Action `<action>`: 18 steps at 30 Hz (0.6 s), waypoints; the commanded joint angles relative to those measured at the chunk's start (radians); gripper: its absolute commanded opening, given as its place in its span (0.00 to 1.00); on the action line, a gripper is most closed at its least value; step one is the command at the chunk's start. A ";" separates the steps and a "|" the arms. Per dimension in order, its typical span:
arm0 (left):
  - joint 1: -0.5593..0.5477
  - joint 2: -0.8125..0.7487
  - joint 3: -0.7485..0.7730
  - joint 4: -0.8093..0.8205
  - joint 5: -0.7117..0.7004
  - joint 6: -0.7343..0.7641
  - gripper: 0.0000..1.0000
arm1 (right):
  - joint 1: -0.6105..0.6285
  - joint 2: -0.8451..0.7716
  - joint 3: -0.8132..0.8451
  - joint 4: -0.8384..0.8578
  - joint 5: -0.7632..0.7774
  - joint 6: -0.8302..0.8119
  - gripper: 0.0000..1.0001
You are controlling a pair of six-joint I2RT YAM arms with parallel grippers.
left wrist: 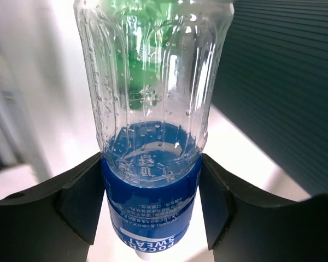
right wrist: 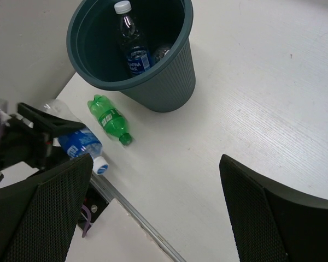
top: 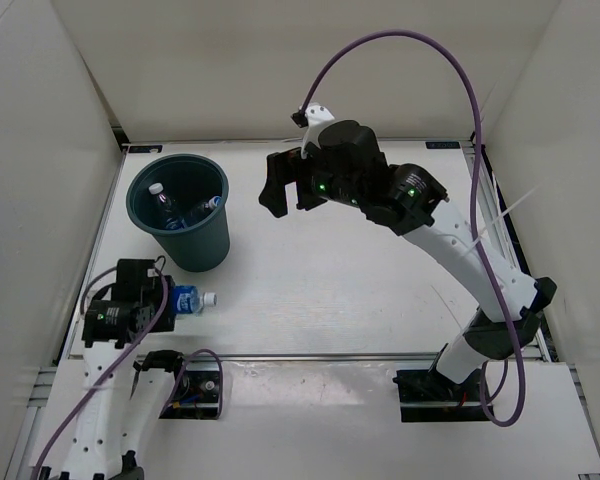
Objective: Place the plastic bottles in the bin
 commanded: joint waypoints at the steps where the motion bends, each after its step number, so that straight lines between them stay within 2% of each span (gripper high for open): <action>1: 0.005 -0.020 0.138 -0.106 -0.006 -0.004 0.29 | -0.002 -0.001 -0.004 0.043 0.015 0.001 1.00; 7: 0.005 0.098 0.460 -0.106 -0.126 0.077 0.26 | -0.002 0.017 0.009 0.043 0.015 0.001 1.00; 9: 0.005 0.171 0.584 -0.097 -0.193 0.117 0.30 | -0.002 0.017 0.018 0.052 0.015 0.001 1.00; 10: 0.005 0.201 0.621 -0.079 -0.218 0.190 0.30 | -0.002 0.026 0.029 0.052 0.015 0.001 1.00; 13: 0.005 0.303 0.726 0.111 -0.303 0.383 0.31 | -0.011 0.035 0.029 0.061 0.015 -0.009 1.00; 14: 0.005 0.325 0.738 0.155 -0.329 0.481 0.31 | -0.011 0.036 0.039 0.061 0.015 -0.009 1.00; 18: 0.005 0.400 0.726 0.393 -0.422 0.672 0.33 | -0.020 0.046 0.062 0.072 0.006 -0.019 1.00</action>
